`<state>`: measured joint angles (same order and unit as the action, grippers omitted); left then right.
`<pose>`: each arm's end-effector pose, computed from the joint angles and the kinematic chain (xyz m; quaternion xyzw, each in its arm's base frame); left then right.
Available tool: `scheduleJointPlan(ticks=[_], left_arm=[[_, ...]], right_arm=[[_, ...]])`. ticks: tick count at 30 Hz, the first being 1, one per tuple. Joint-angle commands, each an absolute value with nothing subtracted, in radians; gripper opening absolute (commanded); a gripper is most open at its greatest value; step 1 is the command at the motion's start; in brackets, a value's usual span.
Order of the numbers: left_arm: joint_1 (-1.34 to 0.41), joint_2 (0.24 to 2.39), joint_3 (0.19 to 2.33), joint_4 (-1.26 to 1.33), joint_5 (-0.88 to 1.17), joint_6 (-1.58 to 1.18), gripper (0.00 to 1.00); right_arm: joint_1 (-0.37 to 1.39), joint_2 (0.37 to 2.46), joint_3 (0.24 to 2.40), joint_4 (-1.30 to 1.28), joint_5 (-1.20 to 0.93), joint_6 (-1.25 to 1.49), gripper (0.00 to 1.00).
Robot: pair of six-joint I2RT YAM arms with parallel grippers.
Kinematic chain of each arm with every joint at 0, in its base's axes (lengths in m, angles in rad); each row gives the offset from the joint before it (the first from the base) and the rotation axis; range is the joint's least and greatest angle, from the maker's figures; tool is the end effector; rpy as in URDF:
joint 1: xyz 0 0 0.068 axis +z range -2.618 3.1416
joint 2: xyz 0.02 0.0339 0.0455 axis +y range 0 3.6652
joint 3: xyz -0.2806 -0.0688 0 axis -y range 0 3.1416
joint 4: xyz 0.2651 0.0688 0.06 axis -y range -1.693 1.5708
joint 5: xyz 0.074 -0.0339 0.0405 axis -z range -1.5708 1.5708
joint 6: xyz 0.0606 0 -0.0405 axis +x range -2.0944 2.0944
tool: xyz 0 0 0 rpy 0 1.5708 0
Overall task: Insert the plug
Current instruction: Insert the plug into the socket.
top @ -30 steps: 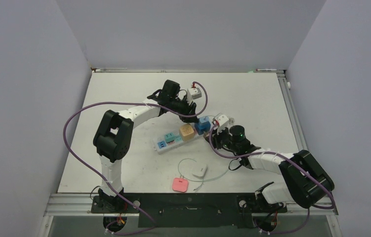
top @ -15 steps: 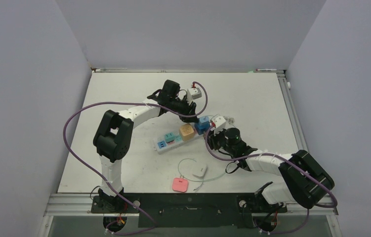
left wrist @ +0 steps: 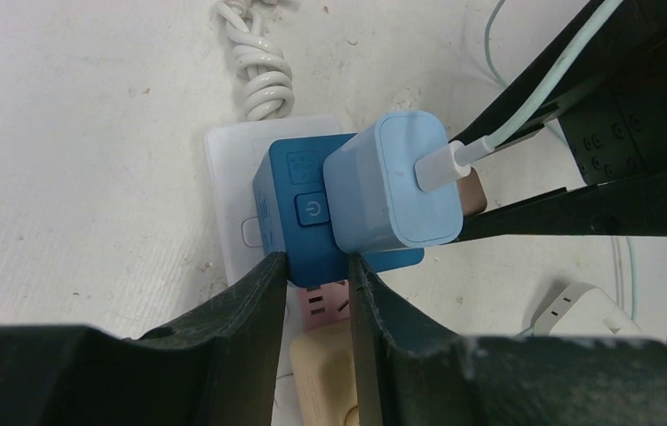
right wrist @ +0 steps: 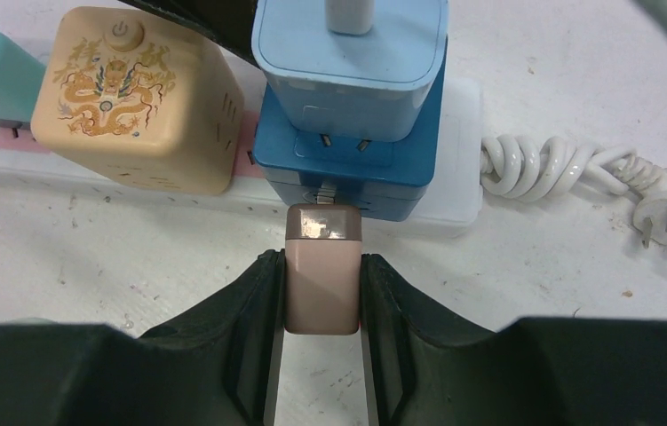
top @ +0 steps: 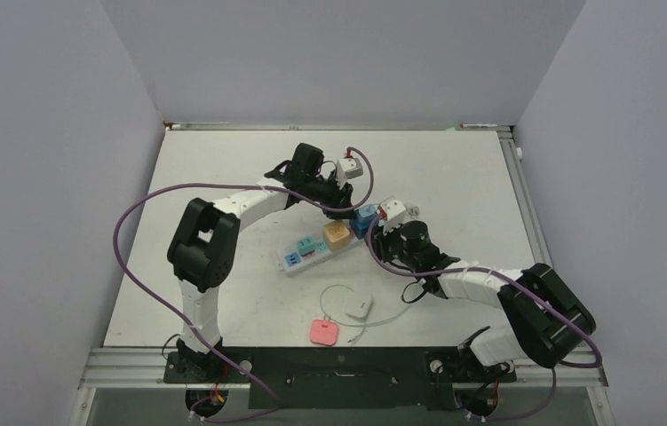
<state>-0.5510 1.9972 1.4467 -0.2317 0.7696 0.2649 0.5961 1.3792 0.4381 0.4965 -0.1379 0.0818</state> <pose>0.3841 -0.2855 0.1986 0.4719 0.7283 -0.3938 0.3030 0.2371 0.1709 0.1524 -0.2501 0.8065 0.2320 0.4829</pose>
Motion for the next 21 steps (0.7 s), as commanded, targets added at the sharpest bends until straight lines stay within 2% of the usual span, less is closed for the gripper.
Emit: scheduleJointPlan(ticks=[1, 7, 10, 14, 21], left_arm=[[-0.634, 2.035, 1.393, -0.384, 0.822, 0.272, 0.27], [-0.635, 2.040, 1.404, -0.397, 0.824, 0.288, 0.26], [-0.633, 2.040, 1.410, -0.400, 0.826, 0.289, 0.26], [-0.634, 2.046, 1.414, -0.404, 0.831, 0.287, 0.25], [-0.634, 2.051, 1.411, -0.414, 0.836, 0.305, 0.24]], right_arm=[[0.609, 1.397, 0.543, 0.664, -0.135, 0.110, 0.05], [0.517, 1.433, 0.566, 0.617, -0.413, 0.042, 0.05], [0.478, 1.434, 0.573, 0.571, -0.465, 0.009, 0.05], [0.483, 1.420, 0.575, 0.592, -0.399, 0.016, 0.05], [0.634, 1.459, 0.629, 0.578, -0.237, -0.028, 0.05]])
